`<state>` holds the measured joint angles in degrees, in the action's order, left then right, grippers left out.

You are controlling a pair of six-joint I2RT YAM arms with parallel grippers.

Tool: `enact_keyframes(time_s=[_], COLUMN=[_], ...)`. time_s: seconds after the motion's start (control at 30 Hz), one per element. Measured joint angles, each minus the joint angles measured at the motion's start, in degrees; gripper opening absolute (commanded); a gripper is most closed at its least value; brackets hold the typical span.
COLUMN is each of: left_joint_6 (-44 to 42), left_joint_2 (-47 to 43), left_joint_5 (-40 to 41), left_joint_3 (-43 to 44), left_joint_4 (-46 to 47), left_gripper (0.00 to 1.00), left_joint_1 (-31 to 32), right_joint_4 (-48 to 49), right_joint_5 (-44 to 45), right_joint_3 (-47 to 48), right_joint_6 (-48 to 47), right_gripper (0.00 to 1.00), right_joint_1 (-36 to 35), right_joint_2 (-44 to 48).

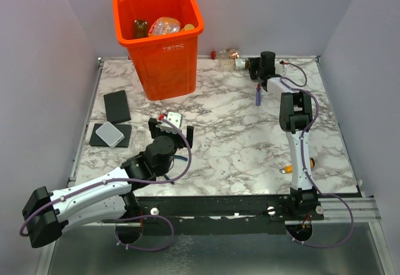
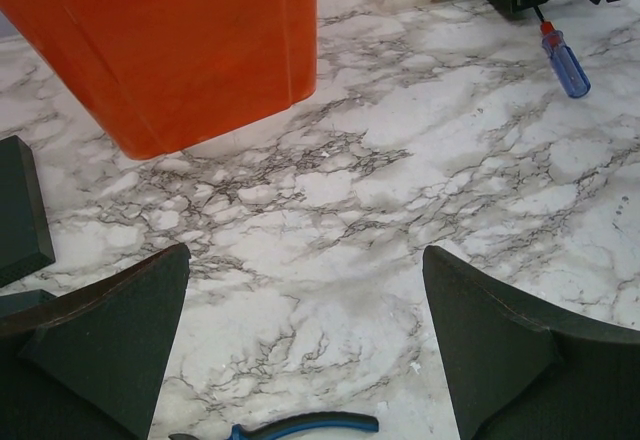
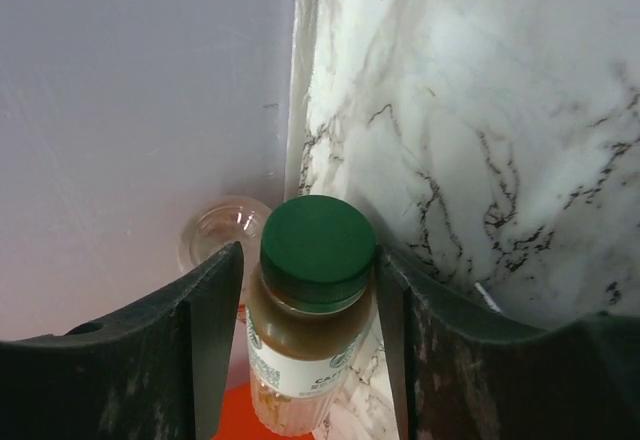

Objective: Put the plastic bottles in the bin
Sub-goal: Pick up the plastic bottle from the corner of the board.

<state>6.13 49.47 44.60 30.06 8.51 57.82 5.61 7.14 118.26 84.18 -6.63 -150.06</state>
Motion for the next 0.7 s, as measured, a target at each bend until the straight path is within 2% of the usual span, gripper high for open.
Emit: enact_keyframes(time_s=[0.17, 0.3, 0.4, 0.5, 0.7], left_joint_6=[0.02, 0.04, 0.33, 0.87, 2.58], left_joint_2=[0.37, 0.37, 0.02, -1.27, -6.8], left_joint_5=[0.02, 0.02, 0.02, 0.0, 1.01], left_joint_3=[0.02, 0.0, 0.02, 0.0, 0.0], left_joint_4=[-0.02, -0.04, -0.11, -0.15, -0.5], left_gripper=[0.99, 0.99, 0.99, 0.99, 0.99], left_joint_1=[0.0, 0.0, 0.0, 0.0, 0.0], right_joint_4=[0.61, 3.72, 5.97, 7.17, 9.79], right_joint_5=[-0.55, -0.63, -0.68, -0.59, -0.44], right_joint_3=[-0.44, -2.93, -7.1, -13.84, -27.89], right_joint_6=[-0.02, -0.22, -0.94, -2.45, -8.81], right_gripper=[0.33, 0.21, 0.14, 0.01, 0.01], right_joint_1=[0.0, 0.0, 0.0, -0.04, -0.17], right_joint_2=[-0.48, 0.09, 2.34, 6.88, 22.03])
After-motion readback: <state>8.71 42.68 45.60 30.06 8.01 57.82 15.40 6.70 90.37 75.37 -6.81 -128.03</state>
